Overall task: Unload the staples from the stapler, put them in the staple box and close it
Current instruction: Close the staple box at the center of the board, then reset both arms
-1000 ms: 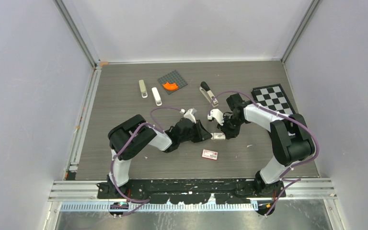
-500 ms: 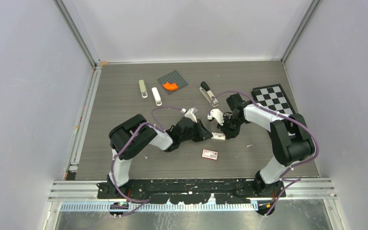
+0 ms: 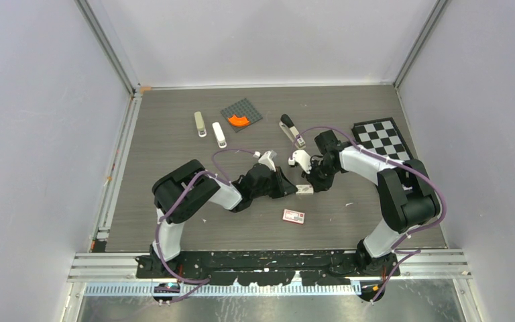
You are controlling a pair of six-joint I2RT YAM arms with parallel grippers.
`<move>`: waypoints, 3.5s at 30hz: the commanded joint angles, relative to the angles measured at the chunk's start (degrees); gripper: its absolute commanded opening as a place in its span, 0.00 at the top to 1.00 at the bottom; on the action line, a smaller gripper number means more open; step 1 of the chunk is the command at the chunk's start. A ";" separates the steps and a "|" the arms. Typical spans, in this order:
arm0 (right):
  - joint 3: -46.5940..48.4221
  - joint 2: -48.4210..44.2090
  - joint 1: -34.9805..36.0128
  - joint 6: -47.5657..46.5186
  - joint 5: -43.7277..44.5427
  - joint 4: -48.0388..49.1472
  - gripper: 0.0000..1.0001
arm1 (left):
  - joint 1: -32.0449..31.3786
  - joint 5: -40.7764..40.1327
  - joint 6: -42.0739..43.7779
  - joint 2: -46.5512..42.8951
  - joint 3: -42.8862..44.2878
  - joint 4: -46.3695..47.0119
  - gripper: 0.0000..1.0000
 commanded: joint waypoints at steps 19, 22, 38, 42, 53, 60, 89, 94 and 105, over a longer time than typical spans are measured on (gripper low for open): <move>-0.56 1.89 0.84 2.38 0.27 5.37 0.83 | 0.26 1.74 0.01 -2.48 -0.52 3.01 0.70; -0.56 1.89 0.82 2.48 0.18 5.28 0.83 | 0.27 2.14 -0.30 -2.10 -0.56 3.91 0.70; 0.69 2.34 0.69 3.97 -0.21 4.50 0.83 | 0.87 3.18 -0.13 -1.53 -0.99 5.72 0.70; 1.37 -0.66 -2.72 5.04 -0.17 4.16 0.82 | 2.27 2.25 1.54 -4.76 -3.19 4.08 0.69; 6.73 -18.50 -13.12 -0.63 -6.37 -9.74 0.64 | 5.76 -5.04 26.39 -38.45 -8.93 -23.29 0.44; 13.57 -34.13 -15.23 5.11 -14.93 -19.18 0.20 | 10.30 -1.74 33.72 -62.83 -8.47 -34.81 0.00; 35.86 -46.87 -20.89 35.60 -28.13 -26.67 0.00 | 15.97 4.63 37.66 -85.34 11.92 -71.95 0.00; 36.15 -46.69 -21.93 36.57 -29.06 -26.82 0.00 | 15.96 4.22 37.96 -85.63 11.15 -72.16 0.00; 34.74 -46.78 -24.38 38.12 -34.10 -26.09 0.00 | 16.00 3.87 38.65 -85.51 9.10 -71.77 0.00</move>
